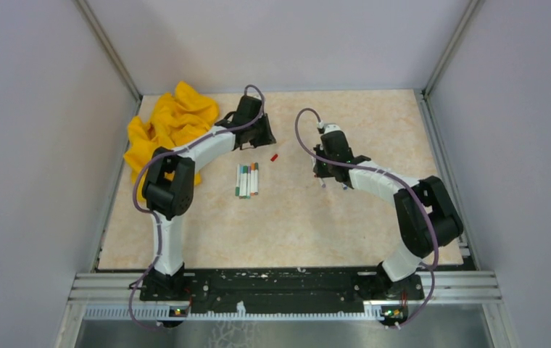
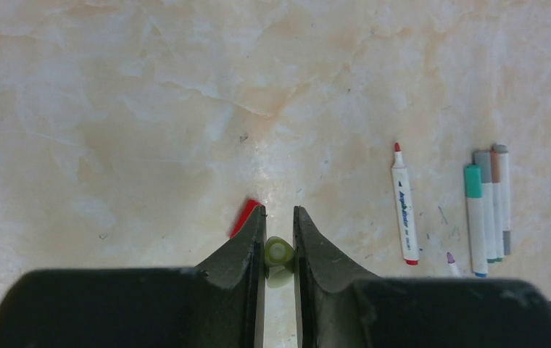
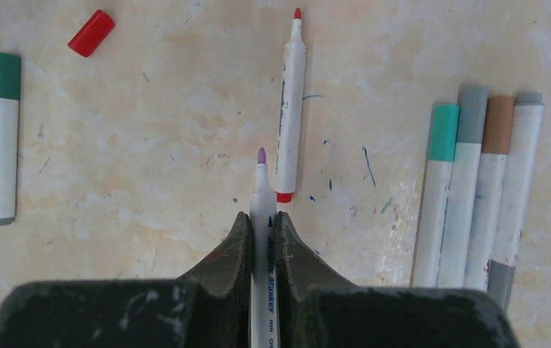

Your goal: Open the pen caps

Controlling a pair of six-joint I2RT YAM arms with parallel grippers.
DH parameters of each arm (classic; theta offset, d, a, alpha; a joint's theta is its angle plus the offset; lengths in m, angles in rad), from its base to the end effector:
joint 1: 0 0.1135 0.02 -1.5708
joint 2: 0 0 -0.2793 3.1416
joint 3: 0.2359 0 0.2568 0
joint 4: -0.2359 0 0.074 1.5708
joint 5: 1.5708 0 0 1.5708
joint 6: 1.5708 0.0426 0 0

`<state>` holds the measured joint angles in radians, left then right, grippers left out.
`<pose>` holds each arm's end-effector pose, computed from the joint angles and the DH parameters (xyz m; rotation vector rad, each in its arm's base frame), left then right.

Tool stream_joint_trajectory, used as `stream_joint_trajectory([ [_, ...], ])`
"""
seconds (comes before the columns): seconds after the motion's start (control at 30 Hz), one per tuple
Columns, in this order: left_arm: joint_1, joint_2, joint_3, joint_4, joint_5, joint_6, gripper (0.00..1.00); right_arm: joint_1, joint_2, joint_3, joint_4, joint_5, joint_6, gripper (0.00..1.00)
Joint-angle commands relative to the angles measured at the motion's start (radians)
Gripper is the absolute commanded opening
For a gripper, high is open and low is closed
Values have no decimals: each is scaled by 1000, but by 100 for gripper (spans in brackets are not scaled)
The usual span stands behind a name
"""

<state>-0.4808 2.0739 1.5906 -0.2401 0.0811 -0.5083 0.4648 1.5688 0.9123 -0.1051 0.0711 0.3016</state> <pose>0.4337 -0.2301 0.2182 0.0108 2.3665 -0.5910 0.3037 0.1489 0.2076 -0.1558 2.3442 0.2986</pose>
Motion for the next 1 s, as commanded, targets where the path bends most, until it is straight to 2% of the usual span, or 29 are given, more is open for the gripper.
stream_joint_trajectory([
  [0.0, -15, 30, 36, -81, -136, 69, 0, -30, 54, 98, 21, 18, -26, 0],
  [0.37, -32, 66, 65, -137, -228, 112, 19, -64, 199, 192, 24, 25, -46, 0],
  [0.57, -33, 85, 66, -139, -223, 114, 26, -69, 243, 207, 39, 32, -51, 3],
  [0.8, -40, 94, 65, -138, -218, 113, 36, -77, 269, 221, 43, 34, -55, 8],
  [0.97, -43, 94, 65, -137, -219, 106, 38, -77, 275, 221, 45, 24, -55, 18],
])
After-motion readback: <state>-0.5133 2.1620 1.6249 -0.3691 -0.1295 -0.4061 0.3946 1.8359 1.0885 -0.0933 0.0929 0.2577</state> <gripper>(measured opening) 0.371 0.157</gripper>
